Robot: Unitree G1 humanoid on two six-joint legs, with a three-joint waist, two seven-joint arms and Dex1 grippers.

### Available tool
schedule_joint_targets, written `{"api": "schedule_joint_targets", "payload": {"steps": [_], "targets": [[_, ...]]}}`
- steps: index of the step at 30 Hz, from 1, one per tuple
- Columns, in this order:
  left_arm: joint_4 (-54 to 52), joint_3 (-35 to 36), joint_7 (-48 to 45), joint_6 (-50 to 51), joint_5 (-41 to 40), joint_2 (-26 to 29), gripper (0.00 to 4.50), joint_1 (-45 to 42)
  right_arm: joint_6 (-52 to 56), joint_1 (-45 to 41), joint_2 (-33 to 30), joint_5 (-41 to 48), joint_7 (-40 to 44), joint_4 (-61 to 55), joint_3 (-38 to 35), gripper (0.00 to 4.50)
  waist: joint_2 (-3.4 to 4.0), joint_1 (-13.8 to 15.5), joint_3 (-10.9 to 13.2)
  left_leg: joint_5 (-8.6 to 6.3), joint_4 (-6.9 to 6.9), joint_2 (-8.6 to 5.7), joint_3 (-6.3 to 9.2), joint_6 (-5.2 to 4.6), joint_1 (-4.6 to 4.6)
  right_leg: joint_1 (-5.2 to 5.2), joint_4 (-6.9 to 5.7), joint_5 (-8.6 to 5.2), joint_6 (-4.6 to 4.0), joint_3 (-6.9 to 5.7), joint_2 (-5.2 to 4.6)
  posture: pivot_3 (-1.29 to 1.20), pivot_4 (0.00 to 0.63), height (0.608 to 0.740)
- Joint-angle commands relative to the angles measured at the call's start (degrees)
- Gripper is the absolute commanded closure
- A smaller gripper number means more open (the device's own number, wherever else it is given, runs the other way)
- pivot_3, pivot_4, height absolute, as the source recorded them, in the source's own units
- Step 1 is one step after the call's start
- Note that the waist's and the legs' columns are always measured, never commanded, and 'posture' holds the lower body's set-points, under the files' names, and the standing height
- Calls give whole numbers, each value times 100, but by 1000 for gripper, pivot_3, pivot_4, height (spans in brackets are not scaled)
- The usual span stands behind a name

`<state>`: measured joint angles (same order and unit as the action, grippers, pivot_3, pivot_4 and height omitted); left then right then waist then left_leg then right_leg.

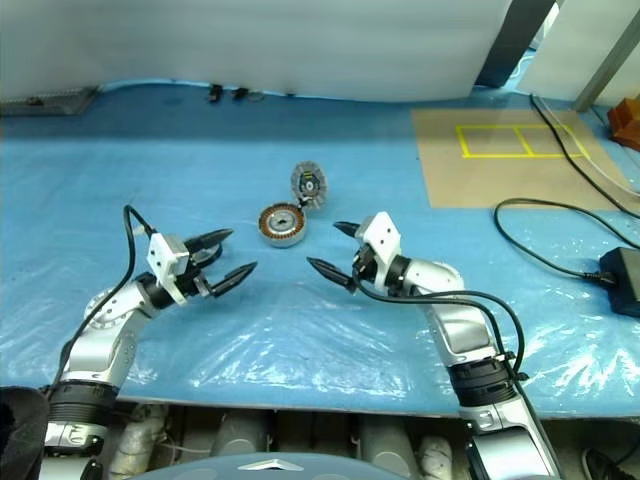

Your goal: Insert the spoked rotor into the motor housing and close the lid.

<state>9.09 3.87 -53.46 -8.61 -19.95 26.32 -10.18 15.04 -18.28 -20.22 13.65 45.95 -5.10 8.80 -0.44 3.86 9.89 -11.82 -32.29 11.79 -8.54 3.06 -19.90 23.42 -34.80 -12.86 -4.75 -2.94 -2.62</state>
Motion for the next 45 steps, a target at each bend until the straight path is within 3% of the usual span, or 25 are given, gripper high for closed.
{"api": "schedule_joint_targets", "payload": {"steps": [1, 13, 16, 22, 30, 37, 45], "targets": [[18, 94, -28, -197, 20, 56, 0, -89, 0, -126, -27, 0, 21, -27, 33, 4, 0, 0, 0, 0, 0, 0, 0, 0, 0, 0, -1, 0, 0, 0, 0, 0, 150, 740], [33, 61, 20, -299, 104, 22, 0, -60, 63, -178, -29, -35, 30, -12, 87, 4, 0, 0, 0, 0, 0, 0, 0, 0, 0, 0, -1, 0, 0, 0, 0, 0, 150, 740], [56, 109, 86, -349, 115, 13, 0, -25, 276, -599, 79, -282, -23, 289, 365, 4, 0, -26, 0, 0, 0, 0, 0, 0, 0, 0, -2, 0, 0, 0, 0, 0, 150, 740], [38, 199, 275, -526, 153, -33, 0, 236, 620, -2462, 578, -994, 41, 2110, 1043, 4, 1, -181, 1, 2, -8, 1, 0, 2, 4, 2, -16, 5, -9, 0, 1, 0, 150, 740], [-441, 313, 745, -635, 184, -139, 0, 988, -410, -4459, 1359, -1918, 507, 5458, 1665, 4, 0, -139, 1, 3, -14, 2, -1, 2, -38, 64, -42, 4, -15, -2, -2, 0, 150, 740], [-839, 391, 1052, -554, 184, -185, 0, 1415, -1316, -4946, 1778, -2412, 544, 6677, 1727, 4, 2, -149, 2, 0, -36, 18, -3, 1, -43, 87, -91, -13, -43, -11, -1, 0, 150, 740], [-885, 328, 1180, -441, 217, -166, 0, 1334, -2364, -4828, 1755, -3002, 337, 6713, 1883, 4, 3, -153, 3, -1, -54, 23, -11, 1, -25, 80, -101, -14, -47, -7, -1, 0, 150, 740]]}}
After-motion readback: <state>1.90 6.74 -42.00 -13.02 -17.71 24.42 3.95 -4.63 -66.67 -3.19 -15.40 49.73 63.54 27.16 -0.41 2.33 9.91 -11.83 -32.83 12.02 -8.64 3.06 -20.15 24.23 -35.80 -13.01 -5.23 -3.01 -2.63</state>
